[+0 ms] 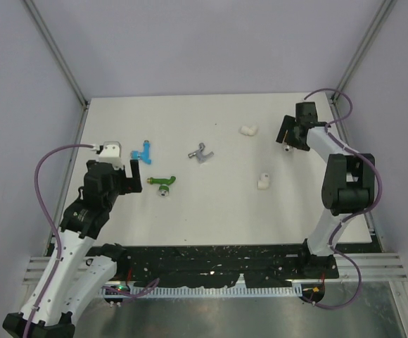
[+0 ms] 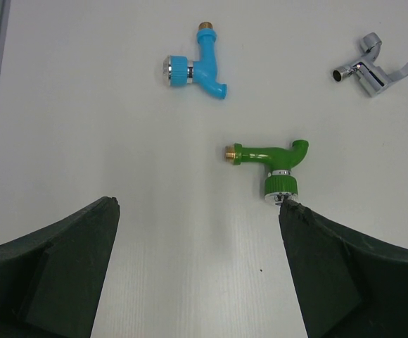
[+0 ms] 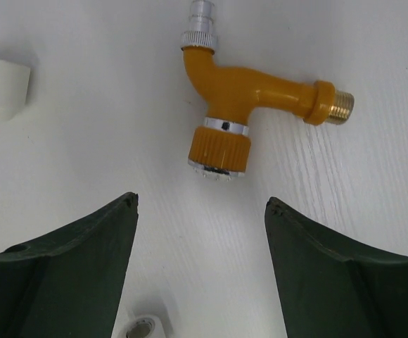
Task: Install the water faucets
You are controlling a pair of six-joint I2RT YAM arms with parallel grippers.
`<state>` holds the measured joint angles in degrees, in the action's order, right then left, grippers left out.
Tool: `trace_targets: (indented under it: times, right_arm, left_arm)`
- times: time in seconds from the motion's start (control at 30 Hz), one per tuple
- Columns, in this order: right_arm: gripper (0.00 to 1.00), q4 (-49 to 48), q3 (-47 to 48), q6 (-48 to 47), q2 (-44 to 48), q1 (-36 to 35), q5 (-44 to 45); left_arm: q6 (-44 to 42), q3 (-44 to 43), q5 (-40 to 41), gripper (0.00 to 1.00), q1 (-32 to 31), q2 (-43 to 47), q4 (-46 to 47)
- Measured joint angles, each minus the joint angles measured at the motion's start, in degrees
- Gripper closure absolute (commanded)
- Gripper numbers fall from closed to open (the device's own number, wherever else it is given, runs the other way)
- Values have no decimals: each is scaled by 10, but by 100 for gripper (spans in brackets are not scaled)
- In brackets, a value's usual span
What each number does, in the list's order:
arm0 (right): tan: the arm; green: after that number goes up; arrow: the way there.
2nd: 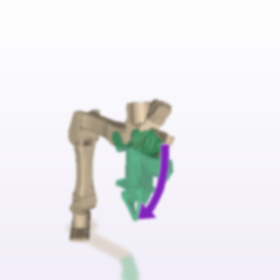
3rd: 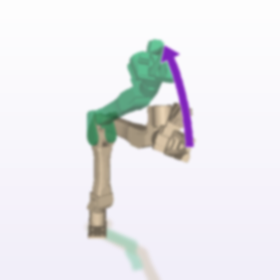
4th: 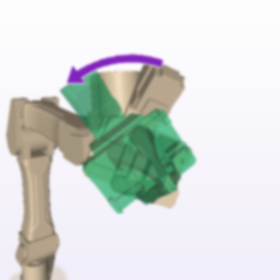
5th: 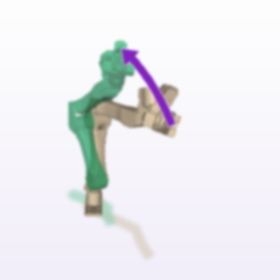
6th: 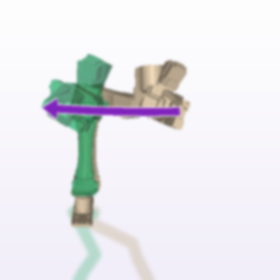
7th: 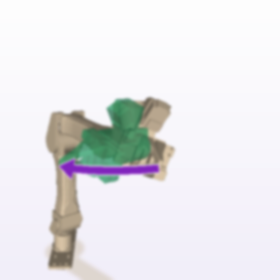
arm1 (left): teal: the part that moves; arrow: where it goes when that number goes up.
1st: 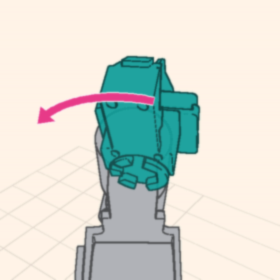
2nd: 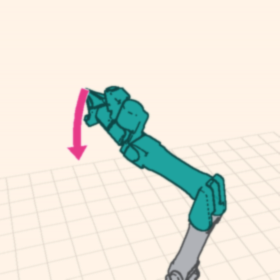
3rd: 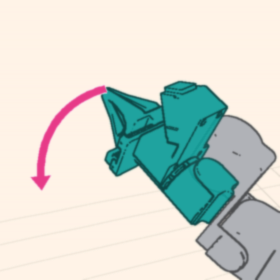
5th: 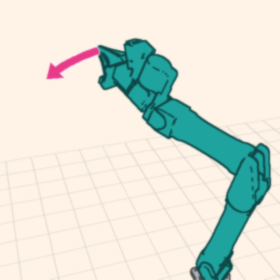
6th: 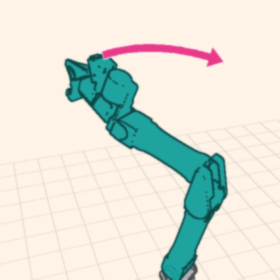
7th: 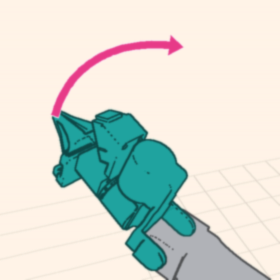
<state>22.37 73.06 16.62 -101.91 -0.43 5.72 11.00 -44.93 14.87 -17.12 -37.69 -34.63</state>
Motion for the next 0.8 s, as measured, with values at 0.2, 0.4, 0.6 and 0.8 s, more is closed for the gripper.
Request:
trace_targets:
  times: [0.2,0.4,0.6,0.8]
  right_arm:
    - [27,7,79,2,-92,12,-2]
    - [37,38,127,6,-151,17,8]
    - [73,51,154,2,-187,17,8]
    - [93,43,106,-14,-147,12,8]
  left_arm:
    - [-10,0,-4,0,0,-8,0]
    - [-13,1,-23,0,0,-10,0]
    - [-15,1,-41,0,0,-12,0]
    - [-7,0,-67,0,0,-13,1]
